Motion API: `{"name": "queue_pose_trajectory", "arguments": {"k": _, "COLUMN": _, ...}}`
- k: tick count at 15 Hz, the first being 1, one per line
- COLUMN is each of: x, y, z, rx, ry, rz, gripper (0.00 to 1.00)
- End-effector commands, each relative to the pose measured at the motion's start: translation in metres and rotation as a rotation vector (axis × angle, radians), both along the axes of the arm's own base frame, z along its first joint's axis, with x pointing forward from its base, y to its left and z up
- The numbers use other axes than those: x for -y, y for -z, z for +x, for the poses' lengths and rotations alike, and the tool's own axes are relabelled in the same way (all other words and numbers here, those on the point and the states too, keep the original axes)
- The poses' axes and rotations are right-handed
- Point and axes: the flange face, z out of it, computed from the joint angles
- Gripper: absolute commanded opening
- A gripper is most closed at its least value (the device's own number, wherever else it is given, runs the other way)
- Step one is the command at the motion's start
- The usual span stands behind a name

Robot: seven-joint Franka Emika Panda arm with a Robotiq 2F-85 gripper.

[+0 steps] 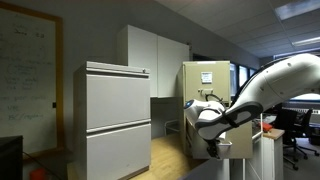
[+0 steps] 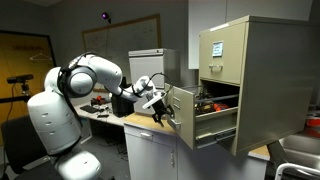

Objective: Open the bottom drawer of the file cabinet on the right

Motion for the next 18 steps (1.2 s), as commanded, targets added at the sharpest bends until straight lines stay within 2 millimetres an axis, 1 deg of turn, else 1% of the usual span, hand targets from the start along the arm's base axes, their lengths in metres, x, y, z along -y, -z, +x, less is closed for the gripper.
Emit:
{"name": "queue_pose_trajectory", "arguments": {"k": 1, "x": -0.013, "y": 0.015, "z": -0.007, "rx": -0.071, "ry": 0.045, "rz": 0.049, "gripper": 1.00}}
{"name": "queue_pose_trajectory", "arguments": {"k": 8, "x": -0.014, "y": -0.011, "z": -0.008, "rx": 0.025, "ry": 0.061, "rz": 0.012, "gripper": 1.00}}
{"name": "queue_pose_trajectory", "arguments": {"k": 13, "x": -0.017, "y": -0.034, "z": -0.010, "rx": 0.115, "ry": 0.082, "rz": -0.006, "gripper": 1.00}}
{"name": "queue_pose_trajectory", "arguments": {"k": 16, "x": -0.028, "y": -0.062, "z": -0.018, "rx": 0.178, "ry": 0.096, "rz": -0.020, "gripper": 1.00}}
{"name": "queue_pose_trajectory", "arguments": {"k": 18, "x": -0.035, "y": -0.077, "z": -0.023, "rx": 0.205, "ry": 0.106, "rz": -0.027, "gripper": 1.00}}
